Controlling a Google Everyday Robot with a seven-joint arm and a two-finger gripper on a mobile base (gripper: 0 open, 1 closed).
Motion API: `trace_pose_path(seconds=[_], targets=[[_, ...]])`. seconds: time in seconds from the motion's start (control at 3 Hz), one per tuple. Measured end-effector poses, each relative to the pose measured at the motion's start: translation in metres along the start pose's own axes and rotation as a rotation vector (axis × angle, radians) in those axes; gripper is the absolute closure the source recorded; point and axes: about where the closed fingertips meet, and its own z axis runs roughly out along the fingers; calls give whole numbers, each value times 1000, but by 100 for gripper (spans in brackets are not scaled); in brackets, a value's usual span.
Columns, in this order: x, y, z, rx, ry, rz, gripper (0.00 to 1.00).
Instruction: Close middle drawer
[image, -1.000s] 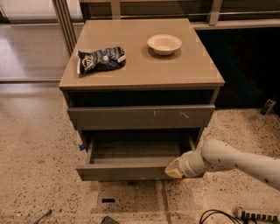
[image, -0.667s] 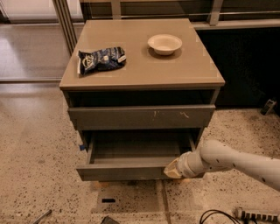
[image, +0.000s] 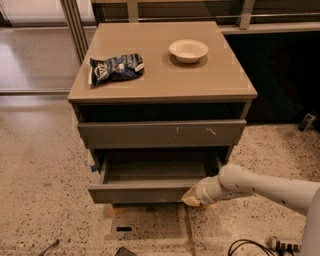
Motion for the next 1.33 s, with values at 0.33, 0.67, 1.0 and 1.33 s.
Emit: trace_pose_path(seconds=[0.33, 0.67, 1.0, 1.33], targets=[[-1, -2, 0, 11, -1, -3, 100], [-19, -25, -8, 173, -25, -41, 100], [-4, -11, -11, 291, -20, -2, 100], [-5, -12, -12, 293, -22, -2, 100]])
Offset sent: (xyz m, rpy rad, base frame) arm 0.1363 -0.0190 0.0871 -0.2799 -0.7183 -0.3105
